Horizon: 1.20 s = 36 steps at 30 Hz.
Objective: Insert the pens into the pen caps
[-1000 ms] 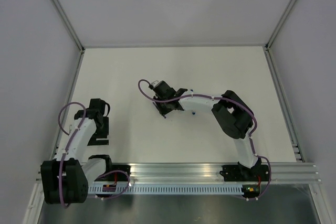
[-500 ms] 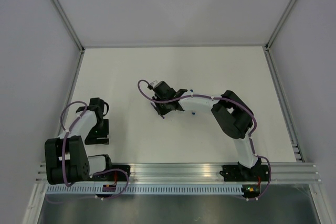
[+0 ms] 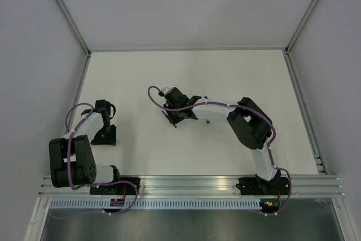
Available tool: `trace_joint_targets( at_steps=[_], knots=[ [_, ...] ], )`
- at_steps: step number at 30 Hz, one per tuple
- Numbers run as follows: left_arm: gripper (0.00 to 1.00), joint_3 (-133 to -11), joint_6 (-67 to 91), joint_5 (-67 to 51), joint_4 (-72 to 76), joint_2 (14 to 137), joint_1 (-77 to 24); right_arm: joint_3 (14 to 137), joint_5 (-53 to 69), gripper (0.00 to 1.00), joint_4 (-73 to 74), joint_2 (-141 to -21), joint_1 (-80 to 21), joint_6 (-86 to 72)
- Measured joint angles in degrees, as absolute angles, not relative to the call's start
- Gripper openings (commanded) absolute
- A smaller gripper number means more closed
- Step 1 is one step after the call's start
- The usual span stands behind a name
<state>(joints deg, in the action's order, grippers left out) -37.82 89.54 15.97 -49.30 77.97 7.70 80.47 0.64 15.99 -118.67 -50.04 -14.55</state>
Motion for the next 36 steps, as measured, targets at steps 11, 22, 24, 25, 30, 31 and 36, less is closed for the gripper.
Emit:
trace_joint_targets(
  at_steps=[11, 22, 24, 25, 30, 31, 36],
  knots=[
    [0.02, -40.69, 81.23, 15.84, -46.98, 81.73, 7.81, 80.49, 0.69, 0.0, 15.94, -118.67, -50.11, -13.28],
    [0.02, -40.32, 66.89, 5.32, -34.3, 82.08, 7.73, 79.94, 5.61, 0.0, 14.85, -118.65, -50.11, -11.84],
    [0.02, -39.62, 64.45, 1.21, -29.19, 81.89, 6.94, 79.22, 7.11, 0.0, 13.56, -118.52, -50.15, -11.38],
    [0.02, -39.31, 63.66, 0.08, -27.46, 81.84, 6.5, 78.81, 7.42, 0.0, 13.13, -118.28, -50.15, -11.14],
    [0.02, -35.68, 60.1, -3.07, -21.15, 79.09, 2.35, 76.69, 7.14, 0.0, 11.99, -116.97, -50.13, -10.59],
    [0.02, -34.79, 59.7, -3.42, -20.56, 77.95, 1.58, 76.69, 7.05, 0.0, 11.99, -116.97, -50.13, -10.59],
    [0.02, -31.31, 58.0, -5.13, -16.45, 69.14, -1.15, 77.03, 6.24, 0.0, 12.88, -117.01, -50.13, -10.66]
  ],
)
